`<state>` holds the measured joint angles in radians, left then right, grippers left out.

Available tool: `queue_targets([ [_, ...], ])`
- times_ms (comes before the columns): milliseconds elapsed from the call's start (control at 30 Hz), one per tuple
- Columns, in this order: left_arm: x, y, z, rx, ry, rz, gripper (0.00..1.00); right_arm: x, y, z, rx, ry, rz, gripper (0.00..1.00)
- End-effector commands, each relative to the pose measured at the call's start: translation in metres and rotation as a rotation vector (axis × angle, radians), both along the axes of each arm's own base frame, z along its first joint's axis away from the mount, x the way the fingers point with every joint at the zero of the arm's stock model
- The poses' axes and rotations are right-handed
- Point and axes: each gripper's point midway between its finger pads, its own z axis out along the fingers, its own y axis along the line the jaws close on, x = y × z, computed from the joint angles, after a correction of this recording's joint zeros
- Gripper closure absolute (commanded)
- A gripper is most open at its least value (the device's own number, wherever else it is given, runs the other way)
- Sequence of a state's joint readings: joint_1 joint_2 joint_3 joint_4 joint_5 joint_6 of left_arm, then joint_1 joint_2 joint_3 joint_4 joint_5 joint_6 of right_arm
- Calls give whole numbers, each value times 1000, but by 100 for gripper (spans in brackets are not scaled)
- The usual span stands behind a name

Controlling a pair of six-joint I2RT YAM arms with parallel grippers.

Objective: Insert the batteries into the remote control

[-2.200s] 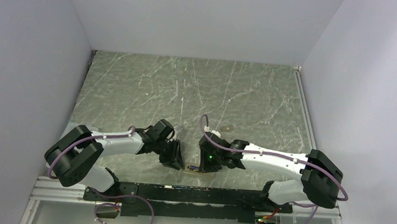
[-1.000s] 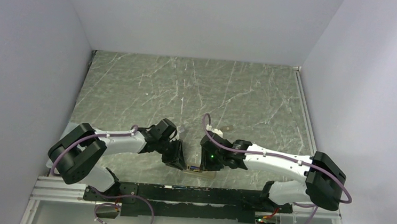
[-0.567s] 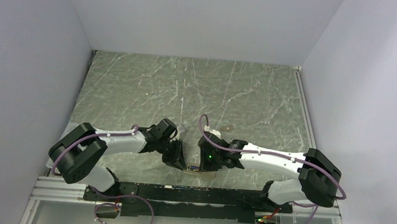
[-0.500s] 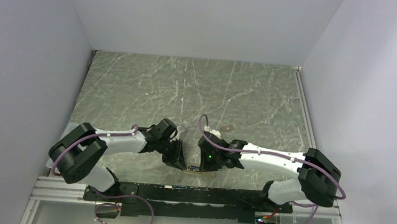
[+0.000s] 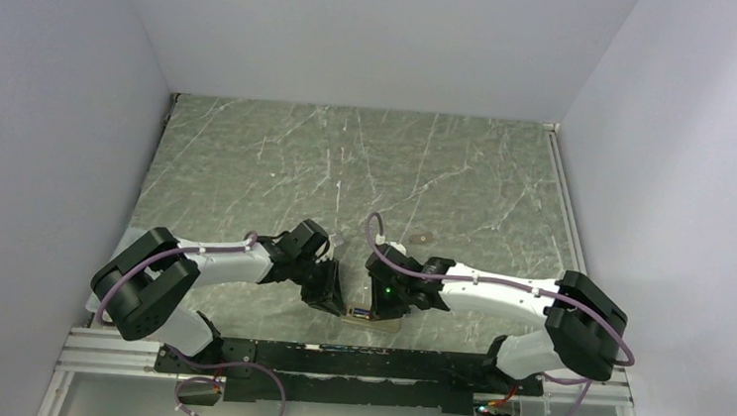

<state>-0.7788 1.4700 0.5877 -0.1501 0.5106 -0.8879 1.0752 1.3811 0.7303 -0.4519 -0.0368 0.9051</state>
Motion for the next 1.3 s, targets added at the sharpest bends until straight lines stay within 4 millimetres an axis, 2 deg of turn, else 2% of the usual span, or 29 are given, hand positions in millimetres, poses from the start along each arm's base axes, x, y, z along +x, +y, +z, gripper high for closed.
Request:
queue_targets([
  [0, 6, -9, 2, -13, -31, -4, 78, 2, 22, 9, 65, 1, 40, 92],
  [400, 6, -8, 5, -17, -41, -4, 78, 3, 17, -1, -30, 26, 62, 94],
  [833, 7, -8, 8, -25, -63, -11, 78, 2, -12, -23, -360, 49, 144, 90],
  [1033, 7, -6, 10, -27, -77, -19, 77, 4, -13, -22, -444, 39, 175, 84],
  [1267, 7, -3, 15, -22, -107, -23, 75, 7, -10, -17, -469, 31, 176, 84],
])
